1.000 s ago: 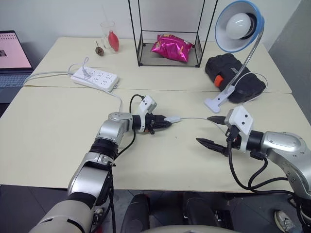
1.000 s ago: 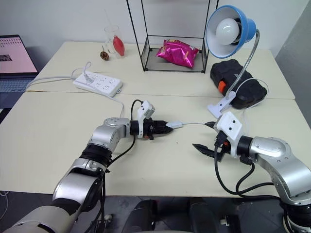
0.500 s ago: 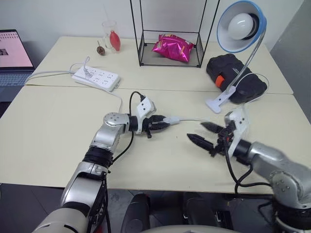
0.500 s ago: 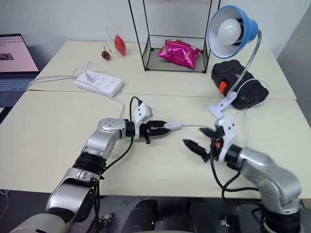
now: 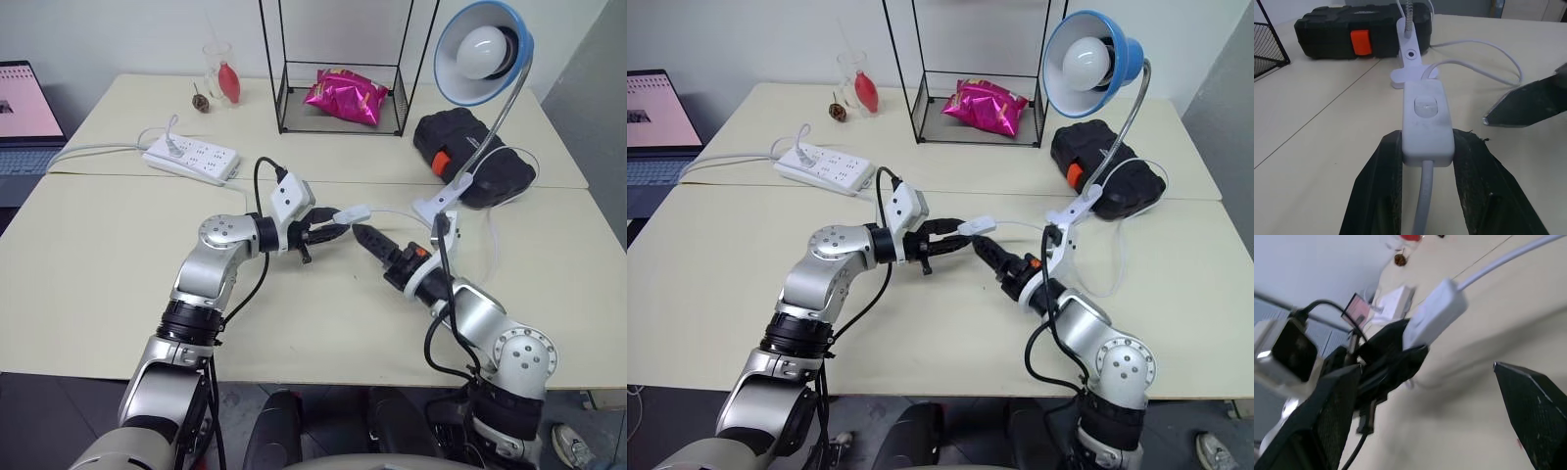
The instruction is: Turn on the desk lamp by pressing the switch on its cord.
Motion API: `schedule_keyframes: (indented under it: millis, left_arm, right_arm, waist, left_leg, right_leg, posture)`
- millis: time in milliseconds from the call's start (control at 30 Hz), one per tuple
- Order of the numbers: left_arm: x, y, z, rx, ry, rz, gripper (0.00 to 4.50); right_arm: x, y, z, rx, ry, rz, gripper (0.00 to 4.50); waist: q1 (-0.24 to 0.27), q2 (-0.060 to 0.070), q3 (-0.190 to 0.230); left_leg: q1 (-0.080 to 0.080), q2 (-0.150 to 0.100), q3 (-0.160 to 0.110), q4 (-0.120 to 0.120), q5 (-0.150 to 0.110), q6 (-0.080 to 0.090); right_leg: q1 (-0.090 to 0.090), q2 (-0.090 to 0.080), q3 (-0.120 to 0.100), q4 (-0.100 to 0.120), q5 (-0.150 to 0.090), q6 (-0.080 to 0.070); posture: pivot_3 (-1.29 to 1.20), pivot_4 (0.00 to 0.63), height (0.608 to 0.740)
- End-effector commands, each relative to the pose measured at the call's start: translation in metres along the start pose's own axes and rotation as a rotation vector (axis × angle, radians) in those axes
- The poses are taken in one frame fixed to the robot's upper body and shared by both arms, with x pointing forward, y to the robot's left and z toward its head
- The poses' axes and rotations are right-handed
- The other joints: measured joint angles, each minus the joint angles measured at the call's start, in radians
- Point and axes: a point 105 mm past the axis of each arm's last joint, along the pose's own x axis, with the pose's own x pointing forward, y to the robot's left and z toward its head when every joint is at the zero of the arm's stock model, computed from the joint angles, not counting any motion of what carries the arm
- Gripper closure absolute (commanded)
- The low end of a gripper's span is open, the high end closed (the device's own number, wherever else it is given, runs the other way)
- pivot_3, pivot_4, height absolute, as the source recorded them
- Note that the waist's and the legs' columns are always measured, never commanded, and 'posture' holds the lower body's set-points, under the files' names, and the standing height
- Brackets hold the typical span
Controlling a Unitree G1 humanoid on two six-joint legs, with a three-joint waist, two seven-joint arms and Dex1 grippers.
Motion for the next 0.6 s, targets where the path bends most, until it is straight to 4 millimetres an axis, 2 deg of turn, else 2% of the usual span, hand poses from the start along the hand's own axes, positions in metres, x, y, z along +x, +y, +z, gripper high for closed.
schedule_keyframes:
  millis: [33, 300, 600]
  left_arm:
    - [-0.003, 0.000, 0.016, 0.014, -0.035, 0.015, 3.39]
    - [-0.005, -0.002, 0.021, -0.020, -0.029, 0.026, 3.39]
    - [-0.007, -0.003, 0.023, -0.034, -0.024, 0.038, 3.39]
  right_arm:
    - [0.009, 0.017, 0.002, 0.114, -0.043, 0.068, 0.00]
    - [0.023, 0.025, 0.003, 0.172, -0.034, 0.101, 0.00]
    - [0.030, 0.025, 0.003, 0.209, -0.041, 0.097, 0.00]
  waist:
    - [-0.001, 0.000, 0.000]
    - [-0.010, 0.000, 0.000]
    - [-0.012, 0.000, 0.000]
  left_leg:
    - [0.000, 0.000, 0.000, -0.001, 0.000, 0.000]
    - [0.000, 0.001, 0.000, -0.002, 0.000, 0.000]
    - [0.000, 0.001, 0.000, -0.003, 0.000, 0.000]
  right_leg:
    - [0.000, 0.000, 0.000, 0.000, 0.000, 0.000]
    - [-0.001, 0.001, 0.000, 0.000, 0.000, 0.000]
    - [-0.001, 0.001, 0.000, 0.000, 0.000, 0.000]
  posture:
    - [0.00, 0.150, 0.740]
    - [0.00, 0.150, 0.740]
    - [0.00, 0.150, 0.740]
